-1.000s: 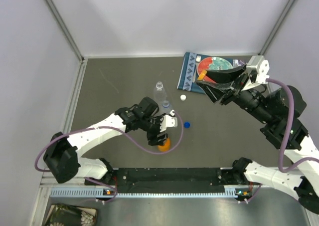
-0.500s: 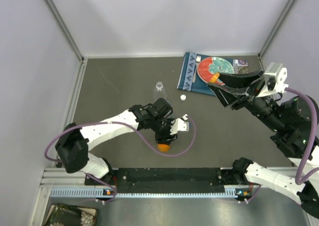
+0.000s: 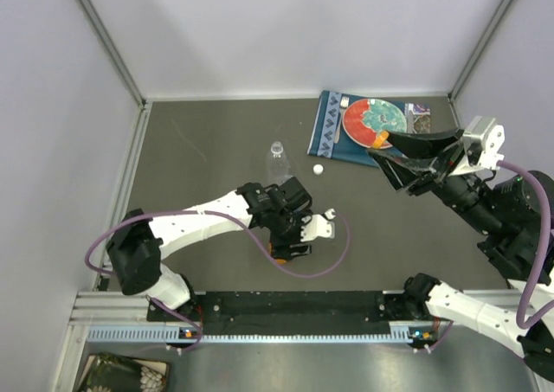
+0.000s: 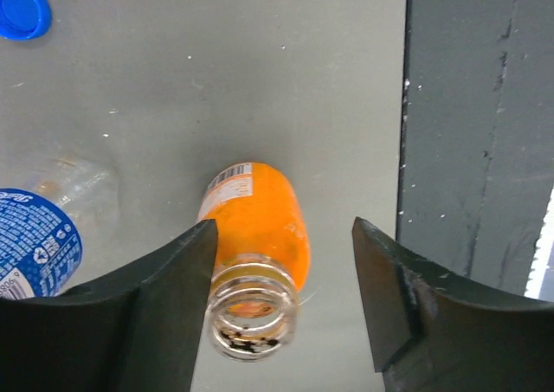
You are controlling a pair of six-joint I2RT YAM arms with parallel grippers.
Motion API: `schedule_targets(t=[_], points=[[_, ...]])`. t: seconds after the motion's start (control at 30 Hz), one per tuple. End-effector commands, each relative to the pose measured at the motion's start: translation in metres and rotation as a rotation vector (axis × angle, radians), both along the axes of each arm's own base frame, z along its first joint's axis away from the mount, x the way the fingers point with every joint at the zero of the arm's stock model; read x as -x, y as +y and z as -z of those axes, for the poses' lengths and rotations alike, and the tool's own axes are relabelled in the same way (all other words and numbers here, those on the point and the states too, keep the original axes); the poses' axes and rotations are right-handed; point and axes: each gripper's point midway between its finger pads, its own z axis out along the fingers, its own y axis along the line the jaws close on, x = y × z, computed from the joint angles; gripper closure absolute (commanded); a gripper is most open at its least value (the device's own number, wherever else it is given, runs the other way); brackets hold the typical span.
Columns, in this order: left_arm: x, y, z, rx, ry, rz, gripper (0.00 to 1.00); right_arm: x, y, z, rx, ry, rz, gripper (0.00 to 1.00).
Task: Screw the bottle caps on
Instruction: Adjust the plastic bottle at the center of the board.
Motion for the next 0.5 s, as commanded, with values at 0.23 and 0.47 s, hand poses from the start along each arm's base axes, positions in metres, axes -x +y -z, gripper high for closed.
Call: schedule_targets(t=[0.23, 0.47], points=[[-0.001, -0.004, -0.086, 0.129, -0.064, -0.12, 0.03, 0.005, -0.002, -0.002, 0.008, -0.012, -0.005, 0.73], [-0.005, 0.031, -0.073, 0.138, 0.019, -0.254, 0.06, 0.005, 0.001, -0.003, 0.013, -0.013, -0.017, 0.73]])
